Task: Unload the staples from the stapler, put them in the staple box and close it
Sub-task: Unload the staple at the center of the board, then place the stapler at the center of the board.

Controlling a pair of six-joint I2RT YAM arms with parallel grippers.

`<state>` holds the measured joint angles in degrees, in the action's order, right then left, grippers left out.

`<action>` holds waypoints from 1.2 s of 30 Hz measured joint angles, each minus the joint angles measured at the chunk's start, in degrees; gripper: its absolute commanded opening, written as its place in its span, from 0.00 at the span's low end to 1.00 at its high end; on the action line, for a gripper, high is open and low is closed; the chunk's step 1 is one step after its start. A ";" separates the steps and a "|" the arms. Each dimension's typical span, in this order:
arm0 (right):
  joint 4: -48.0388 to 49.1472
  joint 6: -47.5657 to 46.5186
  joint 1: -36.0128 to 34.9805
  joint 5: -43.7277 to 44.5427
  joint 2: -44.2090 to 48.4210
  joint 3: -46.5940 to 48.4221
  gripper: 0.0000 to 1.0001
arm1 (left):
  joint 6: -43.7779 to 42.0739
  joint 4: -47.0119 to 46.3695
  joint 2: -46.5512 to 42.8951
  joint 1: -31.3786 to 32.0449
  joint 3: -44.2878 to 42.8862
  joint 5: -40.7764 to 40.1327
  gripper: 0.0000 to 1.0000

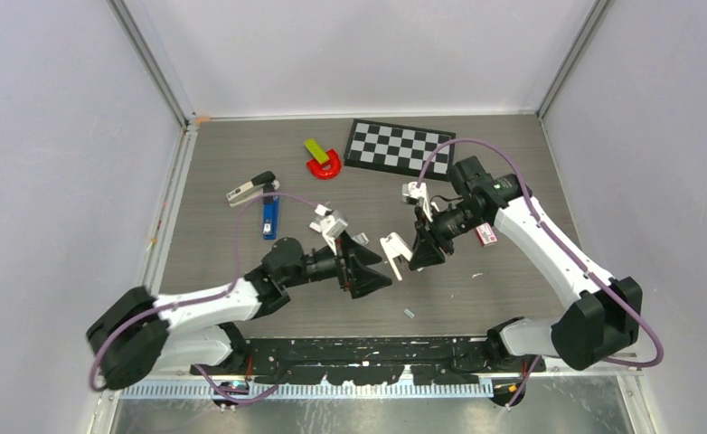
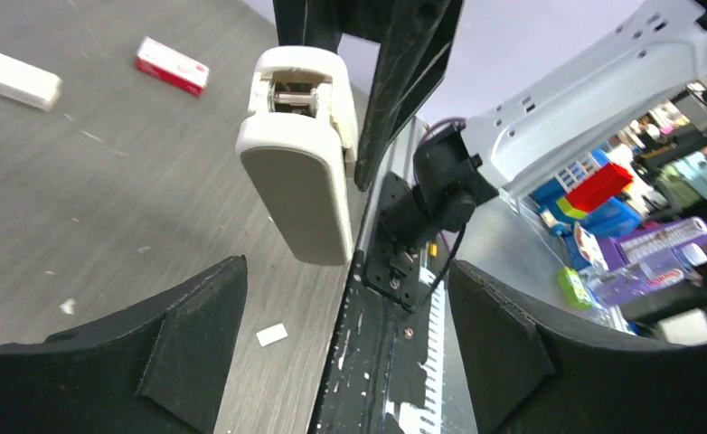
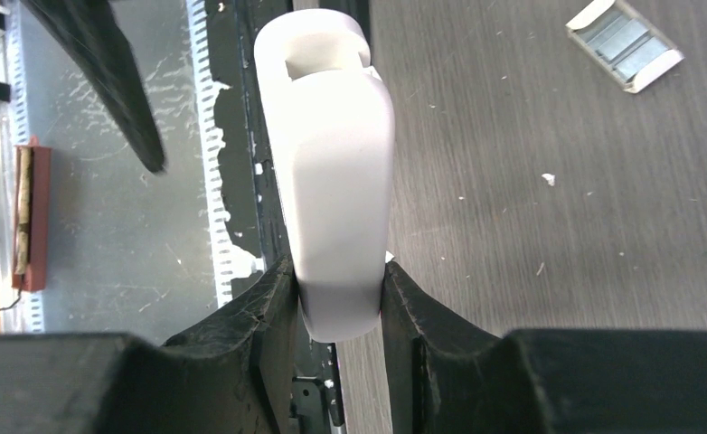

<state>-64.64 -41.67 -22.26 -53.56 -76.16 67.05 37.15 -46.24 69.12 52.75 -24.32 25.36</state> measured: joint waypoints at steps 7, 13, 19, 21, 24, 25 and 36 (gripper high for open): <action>6.05 6.64 0.90 6.12 4.09 -0.52 0.01 | -8.68 21.33 -25.59 -0.57 0.76 -10.93 1.00; 11.61 11.52 4.17 19.30 3.21 0.33 0.01 | -10.08 32.09 -41.72 -0.92 4.74 -17.86 1.00; 14.43 11.76 12.50 29.55 -3.56 7.04 0.01 | -7.67 39.23 -47.19 -1.03 9.97 -20.41 1.00; 15.17 11.39 15.61 32.79 -6.60 9.70 0.01 | -7.37 41.24 -48.83 -1.03 10.64 -20.94 1.00; 15.89 10.82 18.95 37.16 -10.73 12.37 0.01 | -7.17 43.63 -52.02 -1.03 10.78 -21.79 1.00; 16.04 10.56 19.93 38.66 -12.22 13.14 0.01 | -7.15 44.09 -53.09 -1.03 10.78 -22.05 1.00; 17.57 9.92 24.50 53.79 -31.76 21.62 0.01 | -6.86 47.58 -57.53 -1.03 11.52 -23.58 1.00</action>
<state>-47.07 -31.75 2.24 0.23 -107.92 88.66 30.28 1.34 11.60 51.72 -12.80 1.78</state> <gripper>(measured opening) 0.392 0.996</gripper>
